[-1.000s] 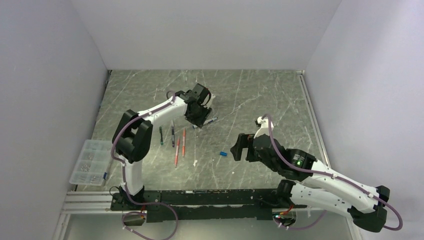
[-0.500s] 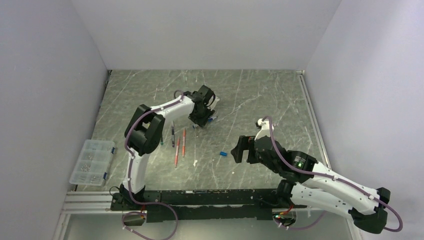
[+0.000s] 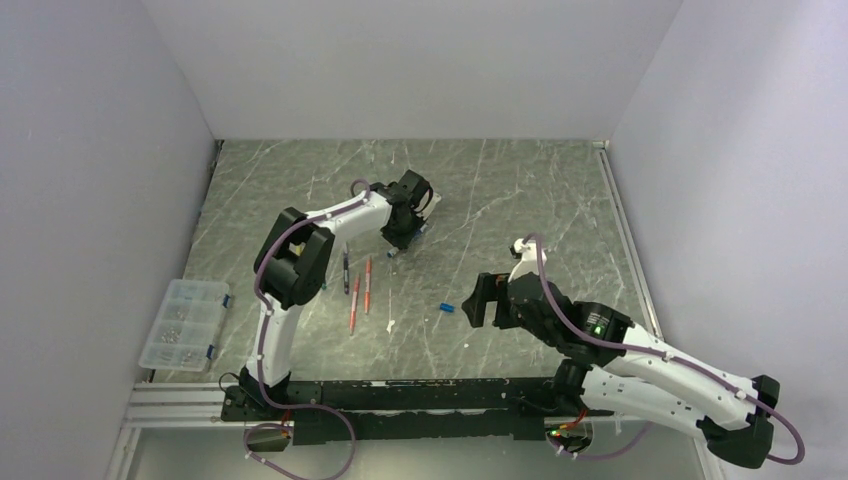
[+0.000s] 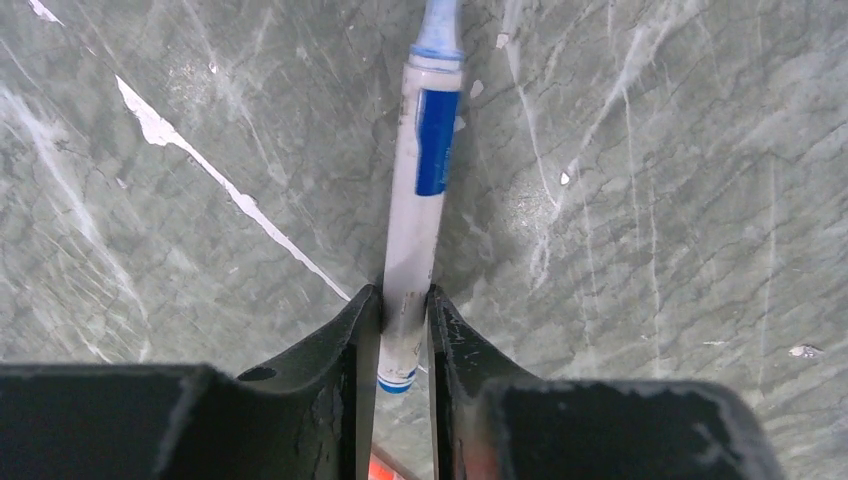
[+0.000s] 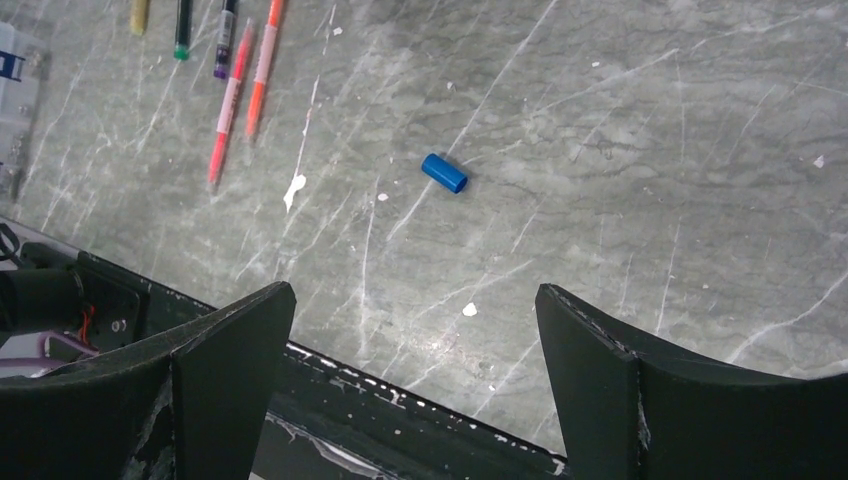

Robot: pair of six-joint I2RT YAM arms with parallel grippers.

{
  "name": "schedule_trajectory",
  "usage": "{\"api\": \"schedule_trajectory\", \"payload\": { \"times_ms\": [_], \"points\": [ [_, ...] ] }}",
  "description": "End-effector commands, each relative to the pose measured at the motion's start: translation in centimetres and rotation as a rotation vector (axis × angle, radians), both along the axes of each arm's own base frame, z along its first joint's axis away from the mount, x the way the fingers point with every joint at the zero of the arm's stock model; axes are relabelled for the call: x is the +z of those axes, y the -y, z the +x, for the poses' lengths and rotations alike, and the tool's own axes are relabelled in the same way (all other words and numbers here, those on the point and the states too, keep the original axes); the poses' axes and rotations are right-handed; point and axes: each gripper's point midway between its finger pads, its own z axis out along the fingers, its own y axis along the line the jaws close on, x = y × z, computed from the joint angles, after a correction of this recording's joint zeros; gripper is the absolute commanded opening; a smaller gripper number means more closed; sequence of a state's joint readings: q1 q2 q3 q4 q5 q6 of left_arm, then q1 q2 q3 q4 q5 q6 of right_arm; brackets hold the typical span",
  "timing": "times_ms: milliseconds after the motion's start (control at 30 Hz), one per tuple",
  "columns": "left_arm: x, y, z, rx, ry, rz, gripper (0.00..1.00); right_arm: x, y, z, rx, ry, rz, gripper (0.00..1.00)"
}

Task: Insert the pens into the pen caps
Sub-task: Pick up the pen from the center of the board, then insert the pen cap onto the pen.

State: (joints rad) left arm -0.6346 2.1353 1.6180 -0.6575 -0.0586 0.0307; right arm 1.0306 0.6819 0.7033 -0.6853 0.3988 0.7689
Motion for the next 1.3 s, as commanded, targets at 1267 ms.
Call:
{"api": "schedule_trajectory", "payload": {
  "times_ms": [1267],
  "points": [
    [11.8,-4.4,-15.7,0.262,0.093,-0.388,0.00,-6.9,-6.3,3.8,0.060,-0.176,-0.265,0.72]
  ]
}}
